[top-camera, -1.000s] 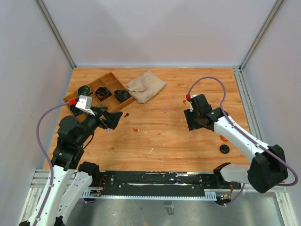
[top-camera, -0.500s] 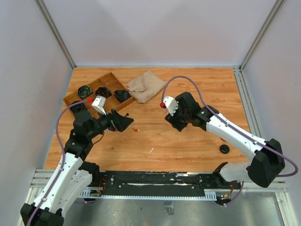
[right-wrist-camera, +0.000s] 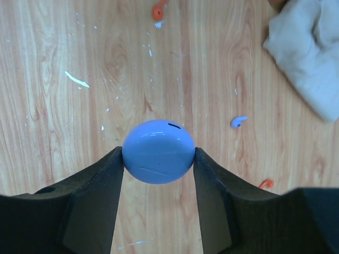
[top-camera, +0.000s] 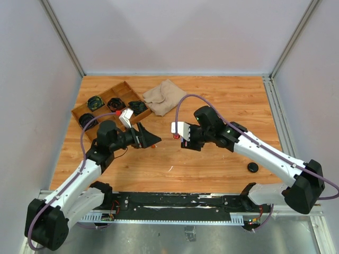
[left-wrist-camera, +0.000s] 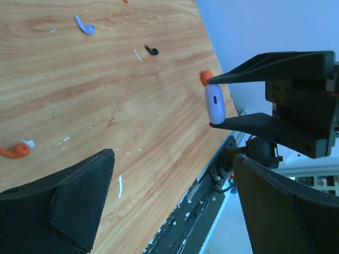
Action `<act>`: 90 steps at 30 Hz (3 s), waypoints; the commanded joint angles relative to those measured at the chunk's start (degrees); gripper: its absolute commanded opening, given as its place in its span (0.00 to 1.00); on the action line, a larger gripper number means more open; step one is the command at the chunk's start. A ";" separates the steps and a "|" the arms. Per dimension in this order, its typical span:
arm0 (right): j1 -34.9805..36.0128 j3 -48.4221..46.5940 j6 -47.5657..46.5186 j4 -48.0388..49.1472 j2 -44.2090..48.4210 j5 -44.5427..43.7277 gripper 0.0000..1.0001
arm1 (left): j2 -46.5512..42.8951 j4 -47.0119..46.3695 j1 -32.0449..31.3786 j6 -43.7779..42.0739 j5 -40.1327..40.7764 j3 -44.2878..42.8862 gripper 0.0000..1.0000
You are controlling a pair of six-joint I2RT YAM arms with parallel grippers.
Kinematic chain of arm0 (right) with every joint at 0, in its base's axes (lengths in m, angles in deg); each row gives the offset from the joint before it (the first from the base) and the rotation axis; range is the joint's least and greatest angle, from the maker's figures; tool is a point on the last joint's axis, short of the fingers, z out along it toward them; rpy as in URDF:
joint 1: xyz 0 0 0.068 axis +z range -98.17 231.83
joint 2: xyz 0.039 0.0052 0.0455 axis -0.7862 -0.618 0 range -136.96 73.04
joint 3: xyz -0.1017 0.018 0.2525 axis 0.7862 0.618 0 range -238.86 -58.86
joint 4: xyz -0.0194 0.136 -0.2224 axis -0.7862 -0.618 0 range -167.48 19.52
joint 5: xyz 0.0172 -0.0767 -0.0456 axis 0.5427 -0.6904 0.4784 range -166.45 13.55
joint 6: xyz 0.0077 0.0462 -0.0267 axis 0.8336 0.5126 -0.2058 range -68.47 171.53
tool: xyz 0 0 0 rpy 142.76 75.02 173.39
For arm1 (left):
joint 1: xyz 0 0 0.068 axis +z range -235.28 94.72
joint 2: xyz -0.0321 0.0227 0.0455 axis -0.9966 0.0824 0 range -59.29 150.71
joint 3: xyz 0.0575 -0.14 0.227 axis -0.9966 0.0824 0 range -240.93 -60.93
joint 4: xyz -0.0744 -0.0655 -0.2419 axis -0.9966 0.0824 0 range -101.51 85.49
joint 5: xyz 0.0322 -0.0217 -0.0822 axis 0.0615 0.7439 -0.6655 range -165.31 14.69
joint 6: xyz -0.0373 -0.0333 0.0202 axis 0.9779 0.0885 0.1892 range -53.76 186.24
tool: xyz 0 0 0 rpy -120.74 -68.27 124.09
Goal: Insert the wireless bluetooth earbuds into the charging case
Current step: Pick up the charging case from the corner of the board.
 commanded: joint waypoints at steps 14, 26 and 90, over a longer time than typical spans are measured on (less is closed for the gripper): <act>8.16 -5.82 -17.62 -0.76 -2.84 6.37 0.37 | 10.13 -9.77 -10.09 7.65 -2.26 -1.96 0.83; 10.90 -8.38 -20.06 -2.34 -6.42 2.36 0.37 | 11.87 -12.44 -11.73 10.40 -1.66 -1.91 0.62; 6.01 18.53 41.15 56.01 13.94 -0.74 0.73 | -6.35 -41.46 -12.23 12.89 21.56 10.30 0.00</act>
